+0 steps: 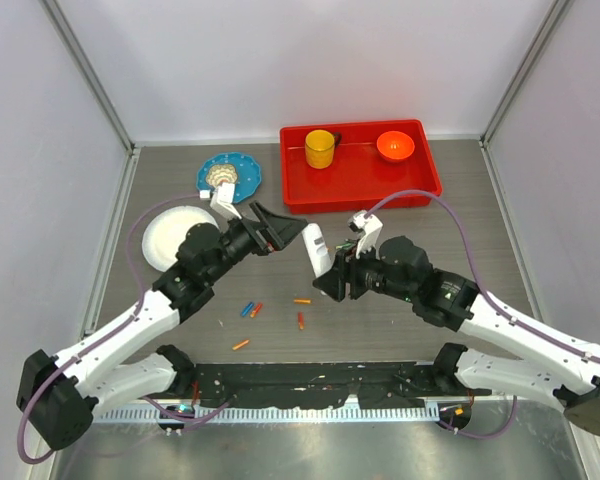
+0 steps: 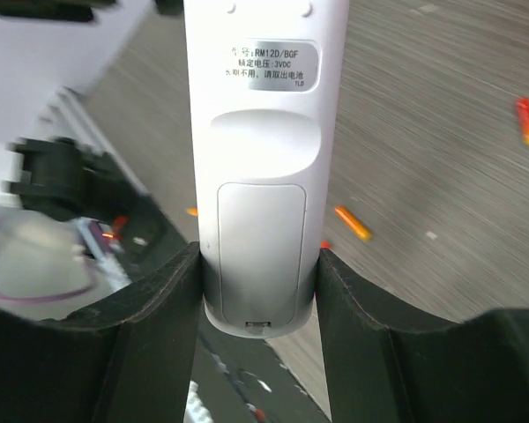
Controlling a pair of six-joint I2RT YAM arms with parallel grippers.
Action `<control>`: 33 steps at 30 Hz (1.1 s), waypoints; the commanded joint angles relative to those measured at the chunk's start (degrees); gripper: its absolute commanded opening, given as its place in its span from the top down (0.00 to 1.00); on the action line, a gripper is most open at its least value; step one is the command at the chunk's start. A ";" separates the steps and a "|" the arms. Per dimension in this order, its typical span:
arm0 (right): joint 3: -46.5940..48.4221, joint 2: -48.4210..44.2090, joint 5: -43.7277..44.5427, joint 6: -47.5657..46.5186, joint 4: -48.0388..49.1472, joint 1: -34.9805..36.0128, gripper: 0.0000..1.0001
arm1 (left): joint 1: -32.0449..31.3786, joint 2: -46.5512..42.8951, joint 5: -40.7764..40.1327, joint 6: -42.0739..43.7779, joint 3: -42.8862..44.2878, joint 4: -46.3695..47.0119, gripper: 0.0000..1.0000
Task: Load the batteries into the remote control
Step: Adjust the remote control.
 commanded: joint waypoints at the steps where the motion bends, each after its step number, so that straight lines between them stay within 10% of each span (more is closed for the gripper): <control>1: 4.16 1.93 16.35 -8.25 -13.98 2.97 0.99 | -2.14 0.74 -7.93 5.43 0.66 -12.11 0.00; 12: 6.79 6.23 21.38 -7.29 -13.81 6.40 0.99 | -13.48 6.45 -13.56 5.78 2.06 -7.26 0.06; 33: 5.65 5.01 19.00 -7.03 -12.67 7.10 0.99 | -14.28 13.40 -9.96 5.43 3.20 2.58 0.34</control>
